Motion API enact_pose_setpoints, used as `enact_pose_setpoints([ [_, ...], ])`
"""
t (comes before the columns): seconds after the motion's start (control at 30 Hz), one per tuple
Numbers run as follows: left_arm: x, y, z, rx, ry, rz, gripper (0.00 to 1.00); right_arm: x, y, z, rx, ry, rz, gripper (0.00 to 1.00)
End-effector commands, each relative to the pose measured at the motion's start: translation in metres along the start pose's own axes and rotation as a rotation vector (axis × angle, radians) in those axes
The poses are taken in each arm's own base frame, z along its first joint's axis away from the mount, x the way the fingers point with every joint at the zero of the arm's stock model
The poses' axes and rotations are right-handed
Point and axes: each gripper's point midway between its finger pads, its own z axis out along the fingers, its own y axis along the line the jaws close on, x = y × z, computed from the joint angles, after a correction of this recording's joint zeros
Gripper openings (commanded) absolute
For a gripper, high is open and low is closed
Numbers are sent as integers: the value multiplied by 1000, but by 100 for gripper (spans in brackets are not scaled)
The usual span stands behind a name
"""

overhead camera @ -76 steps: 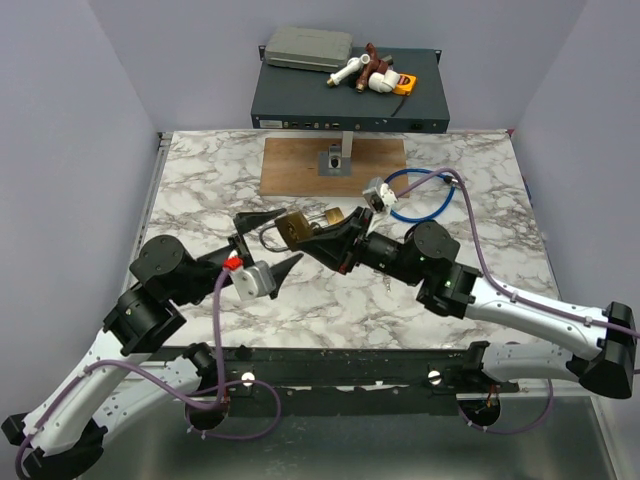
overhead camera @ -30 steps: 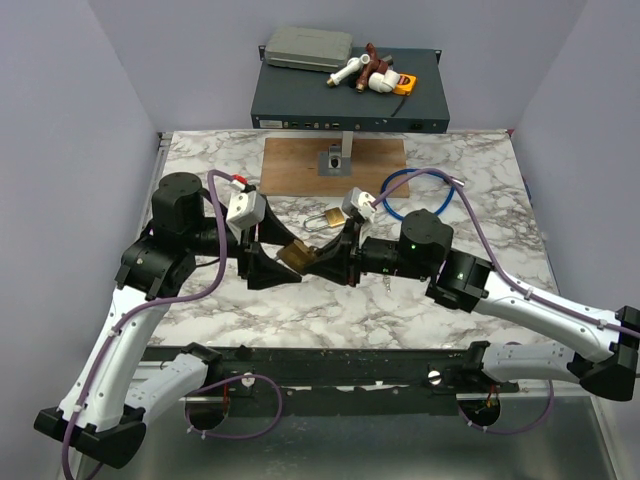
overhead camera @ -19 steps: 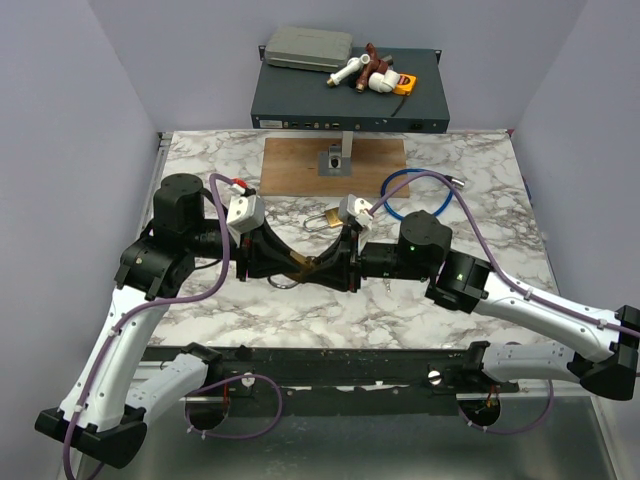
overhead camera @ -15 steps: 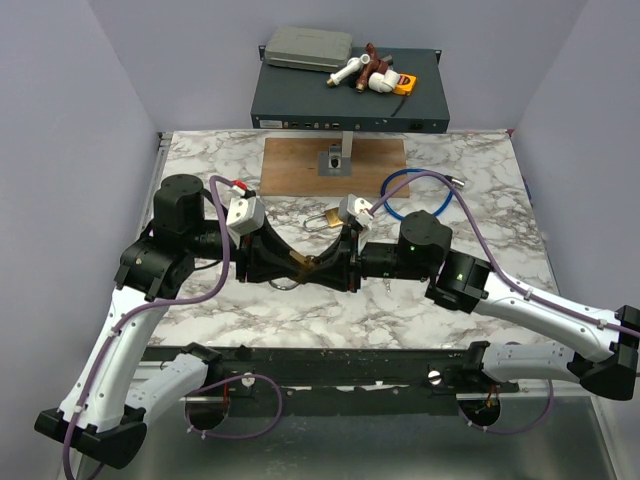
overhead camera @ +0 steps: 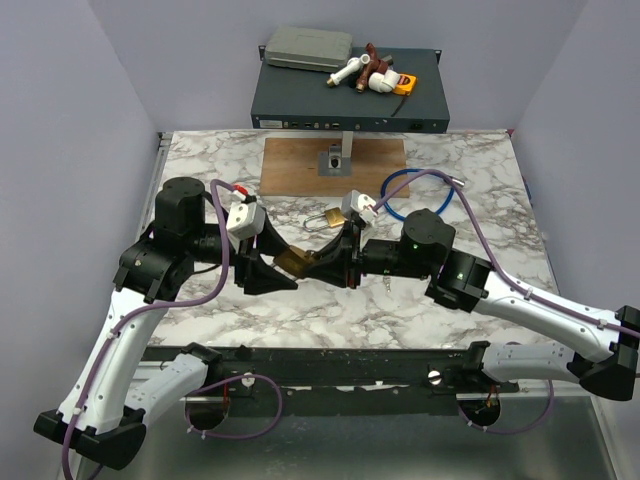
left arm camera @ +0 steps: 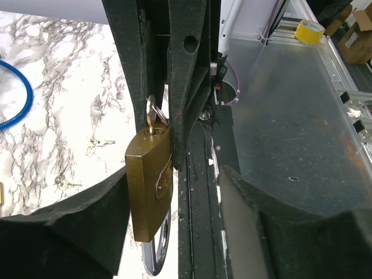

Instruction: Unlock with the key

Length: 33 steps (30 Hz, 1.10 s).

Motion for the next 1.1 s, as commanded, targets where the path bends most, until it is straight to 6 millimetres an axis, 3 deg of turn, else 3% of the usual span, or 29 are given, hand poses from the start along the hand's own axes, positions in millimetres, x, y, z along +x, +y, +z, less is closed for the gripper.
enact_pose_setpoints([
  [0.0, -2, -10, -1, 39, -9, 18, 50, -65, 19, -3, -70, -187, -71, 1],
  [0.13, -5, -11, -2, 33, -10, 38, 11, -63, 21, -2, -84, -181, -67, 1],
  [0.2, -5, -9, -2, 22, -8, 45, 0, -62, 22, -1, -94, -177, -63, 1],
  [0.3, -6, -9, -3, 16, -5, 52, 0, -58, 23, 0, -103, -162, -50, 3],
  [0.47, -7, -11, -5, 8, 4, 68, 0, -57, 17, -10, -40, -126, -43, 26],
  [0.67, -7, -11, -7, 1, 24, 80, 0, -78, 12, -34, 50, -135, -82, 44],
  [0.8, -8, -9, -7, -10, 32, 84, 0, -89, 13, -30, 54, -122, -86, 46],
  [1.07, -13, -9, -10, -34, 33, 126, 0, -66, 8, -10, 29, -3, -49, 41],
])
